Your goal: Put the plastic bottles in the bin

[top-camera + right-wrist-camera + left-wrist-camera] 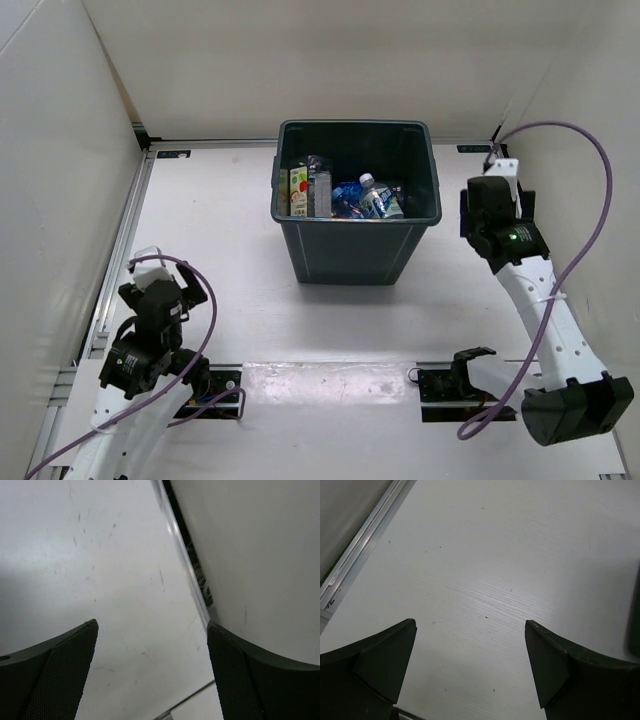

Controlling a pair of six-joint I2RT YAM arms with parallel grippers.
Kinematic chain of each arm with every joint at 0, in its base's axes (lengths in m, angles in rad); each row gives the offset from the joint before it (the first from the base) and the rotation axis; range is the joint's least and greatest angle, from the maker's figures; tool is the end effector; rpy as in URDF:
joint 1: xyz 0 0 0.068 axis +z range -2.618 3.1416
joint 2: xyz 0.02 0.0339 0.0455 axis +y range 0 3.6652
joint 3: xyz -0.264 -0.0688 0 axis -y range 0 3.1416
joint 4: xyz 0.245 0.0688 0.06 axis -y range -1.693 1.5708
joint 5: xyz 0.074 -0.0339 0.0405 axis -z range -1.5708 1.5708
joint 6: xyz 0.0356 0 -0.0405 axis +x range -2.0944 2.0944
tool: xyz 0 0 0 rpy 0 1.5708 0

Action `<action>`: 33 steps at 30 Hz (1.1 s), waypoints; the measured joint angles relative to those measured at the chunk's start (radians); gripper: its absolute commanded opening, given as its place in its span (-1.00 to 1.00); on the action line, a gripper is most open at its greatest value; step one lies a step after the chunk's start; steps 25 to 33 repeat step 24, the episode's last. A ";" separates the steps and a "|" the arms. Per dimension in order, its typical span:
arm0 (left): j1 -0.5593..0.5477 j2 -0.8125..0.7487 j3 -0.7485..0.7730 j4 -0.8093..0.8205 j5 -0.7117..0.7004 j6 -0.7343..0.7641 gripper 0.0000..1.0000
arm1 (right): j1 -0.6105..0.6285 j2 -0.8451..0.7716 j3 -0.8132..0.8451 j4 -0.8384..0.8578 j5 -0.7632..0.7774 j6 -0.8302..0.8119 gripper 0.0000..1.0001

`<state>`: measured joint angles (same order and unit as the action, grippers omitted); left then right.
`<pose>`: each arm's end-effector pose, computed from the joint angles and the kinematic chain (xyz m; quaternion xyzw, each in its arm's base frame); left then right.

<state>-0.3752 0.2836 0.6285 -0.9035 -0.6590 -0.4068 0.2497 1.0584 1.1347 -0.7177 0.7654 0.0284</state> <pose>0.0670 -0.0030 0.2725 -0.1699 0.8250 0.0868 0.5319 0.2097 0.0280 0.3625 0.0748 0.8427 -0.2730 0.4580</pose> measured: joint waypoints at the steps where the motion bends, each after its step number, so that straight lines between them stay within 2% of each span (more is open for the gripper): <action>1: 0.000 0.000 0.000 0.000 0.007 0.003 1.00 | -0.026 -0.010 -0.019 -0.022 -0.037 0.021 0.81; 9: 0.000 -0.005 0.000 0.023 0.051 0.013 1.00 | -0.087 -0.127 -0.131 -0.167 -0.257 0.102 0.81; 18: 0.000 -0.006 -0.033 0.087 0.106 -0.004 1.00 | -0.204 -0.101 -0.136 -0.179 -0.404 0.108 0.81; 33: -0.002 -0.004 -0.046 0.121 0.079 0.013 1.00 | -0.222 -0.082 -0.136 -0.183 -0.455 0.115 0.81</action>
